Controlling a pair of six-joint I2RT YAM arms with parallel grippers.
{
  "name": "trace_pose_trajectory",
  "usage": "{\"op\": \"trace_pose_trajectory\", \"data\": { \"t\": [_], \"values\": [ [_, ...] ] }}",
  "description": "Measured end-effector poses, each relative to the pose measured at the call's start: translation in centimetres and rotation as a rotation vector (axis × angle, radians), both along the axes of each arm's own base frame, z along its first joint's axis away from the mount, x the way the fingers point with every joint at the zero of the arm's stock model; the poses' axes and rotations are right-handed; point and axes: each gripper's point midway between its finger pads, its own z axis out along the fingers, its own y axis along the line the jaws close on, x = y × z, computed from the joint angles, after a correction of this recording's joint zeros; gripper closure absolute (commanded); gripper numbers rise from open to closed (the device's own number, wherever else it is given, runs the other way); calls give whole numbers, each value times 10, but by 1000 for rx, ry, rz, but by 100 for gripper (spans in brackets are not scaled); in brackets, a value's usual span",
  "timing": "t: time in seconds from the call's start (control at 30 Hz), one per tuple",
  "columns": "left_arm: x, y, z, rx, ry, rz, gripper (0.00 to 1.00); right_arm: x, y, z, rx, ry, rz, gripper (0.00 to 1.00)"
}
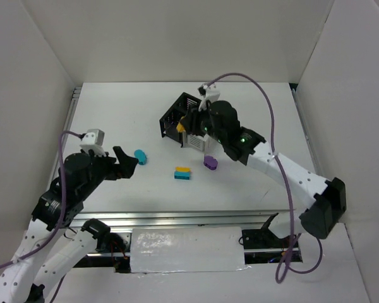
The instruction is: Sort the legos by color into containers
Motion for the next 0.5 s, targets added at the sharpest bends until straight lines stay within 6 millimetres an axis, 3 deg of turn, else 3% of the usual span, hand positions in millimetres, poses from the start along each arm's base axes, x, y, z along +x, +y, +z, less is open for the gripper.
{"op": "trace_pose_trajectory", "data": {
  "t": [0.13,0.23,0.33,0.5],
  "values": [
    [2,32,2,17,-16,182,1,90,-53,-10,-67,26,-367,100],
    [6,41,-6,45,20,244,0,144,-97,-43,-163,84,-595,100],
    [8,44,-14,68,48,264,0,176,-116,-71,-237,129,-694,100],
    [9,44,-17,77,59,267,0,202,-122,-98,-311,176,-740,100]
  ]
}}
